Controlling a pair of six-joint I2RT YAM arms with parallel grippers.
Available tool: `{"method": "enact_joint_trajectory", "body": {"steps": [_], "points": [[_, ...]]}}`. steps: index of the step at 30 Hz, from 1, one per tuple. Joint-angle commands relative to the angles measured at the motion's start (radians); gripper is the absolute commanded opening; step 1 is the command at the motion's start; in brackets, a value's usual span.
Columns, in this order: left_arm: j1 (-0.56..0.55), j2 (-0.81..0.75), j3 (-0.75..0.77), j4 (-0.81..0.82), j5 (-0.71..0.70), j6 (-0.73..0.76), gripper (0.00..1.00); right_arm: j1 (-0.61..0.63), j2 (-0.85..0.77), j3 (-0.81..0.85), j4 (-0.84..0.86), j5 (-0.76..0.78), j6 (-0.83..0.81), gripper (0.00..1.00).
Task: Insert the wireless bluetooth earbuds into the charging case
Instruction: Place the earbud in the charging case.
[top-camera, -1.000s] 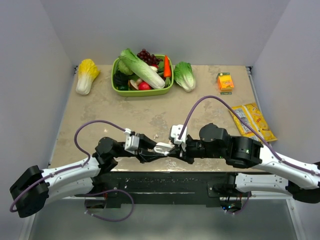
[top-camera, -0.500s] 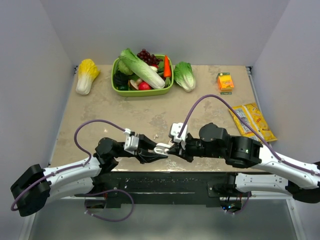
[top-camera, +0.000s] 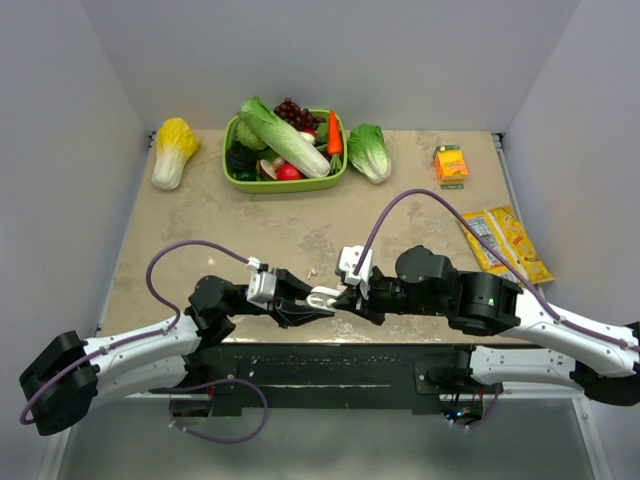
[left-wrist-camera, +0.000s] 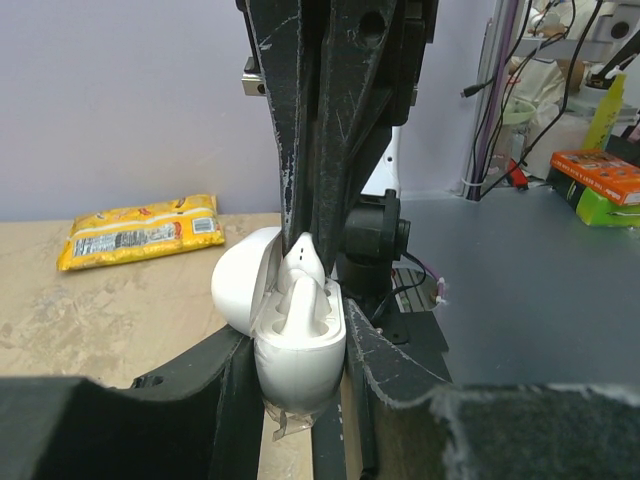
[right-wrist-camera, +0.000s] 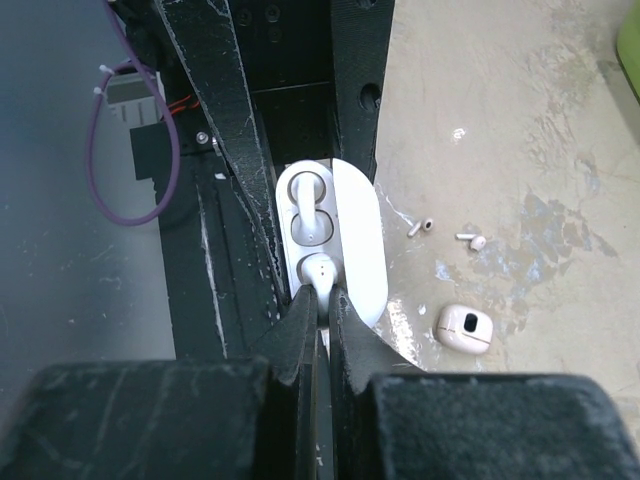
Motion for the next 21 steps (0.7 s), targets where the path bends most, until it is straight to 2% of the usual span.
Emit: {"method": "enact_joint_trajectory", "body": {"steps": [1, 3, 4, 7, 13, 17, 21], "points": [[-0.003, -0.029, 0.026, 0.078, -0.006, 0.014, 0.00, -0.003, 0.005, -0.004, -0.013, 0.012, 0.013, 0.02], [-0.003, -0.024, 0.025, 0.081, -0.006, 0.014, 0.00, -0.001, 0.000, 0.001, -0.011, 0.024, 0.017, 0.12], [-0.003, -0.023, 0.025, 0.081, -0.005, 0.013, 0.00, -0.001, -0.006, 0.002, -0.005, 0.029, 0.022, 0.20], [-0.003, -0.011, 0.025, 0.089, -0.003, 0.008, 0.00, -0.003, -0.012, 0.010, 0.007, 0.035, 0.030, 0.28], [-0.003, -0.001, 0.016, 0.106, -0.003, 0.002, 0.00, -0.001, -0.017, 0.027, 0.031, 0.054, 0.039, 0.32], [-0.003, 0.005, 0.002, 0.106, -0.024, 0.000, 0.00, -0.003, -0.111, 0.048, 0.082, 0.086, 0.059, 0.35], [-0.003, 0.018, -0.027, 0.127, -0.046, -0.004, 0.00, -0.001, -0.245, 0.015, 0.206, 0.269, 0.151, 0.38]]}}
